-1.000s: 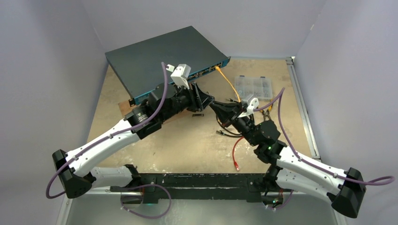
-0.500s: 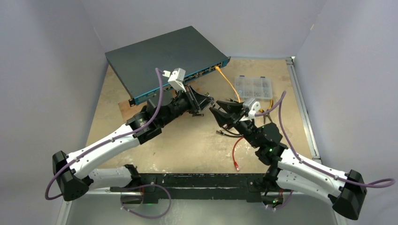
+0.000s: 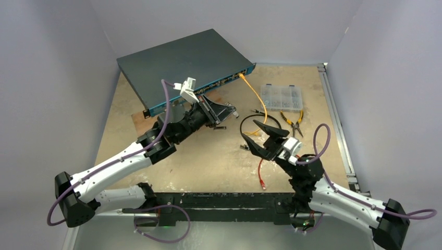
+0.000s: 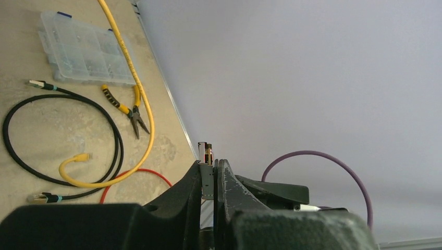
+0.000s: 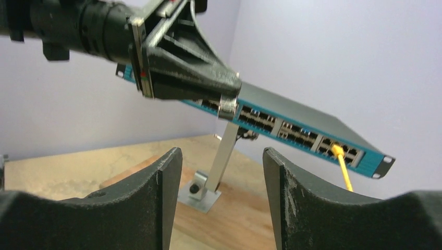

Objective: Insert the plug into the switch port
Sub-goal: Pick up the plug from the center of the board.

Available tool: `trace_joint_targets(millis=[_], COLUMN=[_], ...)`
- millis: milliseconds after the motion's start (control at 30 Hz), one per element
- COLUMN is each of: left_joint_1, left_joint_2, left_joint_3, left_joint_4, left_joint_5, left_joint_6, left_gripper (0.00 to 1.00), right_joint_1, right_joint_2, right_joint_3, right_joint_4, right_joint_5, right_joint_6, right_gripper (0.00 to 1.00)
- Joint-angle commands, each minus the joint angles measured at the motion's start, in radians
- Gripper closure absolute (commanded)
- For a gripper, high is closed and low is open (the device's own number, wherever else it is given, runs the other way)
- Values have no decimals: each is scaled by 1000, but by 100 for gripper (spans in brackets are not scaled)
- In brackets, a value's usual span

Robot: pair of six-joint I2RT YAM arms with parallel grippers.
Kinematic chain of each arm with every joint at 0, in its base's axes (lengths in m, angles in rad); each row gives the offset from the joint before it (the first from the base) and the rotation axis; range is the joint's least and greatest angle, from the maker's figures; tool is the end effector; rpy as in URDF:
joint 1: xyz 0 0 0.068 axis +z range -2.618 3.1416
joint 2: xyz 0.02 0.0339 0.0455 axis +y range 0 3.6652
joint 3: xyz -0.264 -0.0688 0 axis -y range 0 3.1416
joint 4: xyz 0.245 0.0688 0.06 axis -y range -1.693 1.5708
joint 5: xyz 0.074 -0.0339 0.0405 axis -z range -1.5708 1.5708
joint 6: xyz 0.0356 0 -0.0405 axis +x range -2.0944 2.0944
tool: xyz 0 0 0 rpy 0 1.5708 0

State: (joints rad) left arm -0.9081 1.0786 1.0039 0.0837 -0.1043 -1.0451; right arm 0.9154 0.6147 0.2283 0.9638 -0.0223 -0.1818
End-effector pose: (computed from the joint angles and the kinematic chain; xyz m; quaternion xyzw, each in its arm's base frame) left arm 0.1588 -0.1975 0.3887 -0.0851 0.6988 -0.5672 0.4275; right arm 0.0882 0.1160 0.2888 -0.2569 0.4015 0.3202 0.8187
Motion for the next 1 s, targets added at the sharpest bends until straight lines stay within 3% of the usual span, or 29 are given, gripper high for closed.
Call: trace_joint_targets(millis=[0, 300, 967], left_joint_1=[1, -1, 1], left_joint_2=[-16, 9, 36], left_joint_3=[-26, -28, -29], left_joint_4=[95, 135, 166], left_joint_5=[10, 51, 91], left_joint_6=[-60, -76, -95], left_gripper=[100, 100, 100], right_joint_1=[1, 0, 0], right_joint_2=[32, 147, 238], right_joint_3=[38, 97, 148], right_joint_4=[140, 200, 255], right_joint_5=[-26, 16, 32], right_joint_6=[-42, 32, 18], right_gripper=[41, 48, 59])
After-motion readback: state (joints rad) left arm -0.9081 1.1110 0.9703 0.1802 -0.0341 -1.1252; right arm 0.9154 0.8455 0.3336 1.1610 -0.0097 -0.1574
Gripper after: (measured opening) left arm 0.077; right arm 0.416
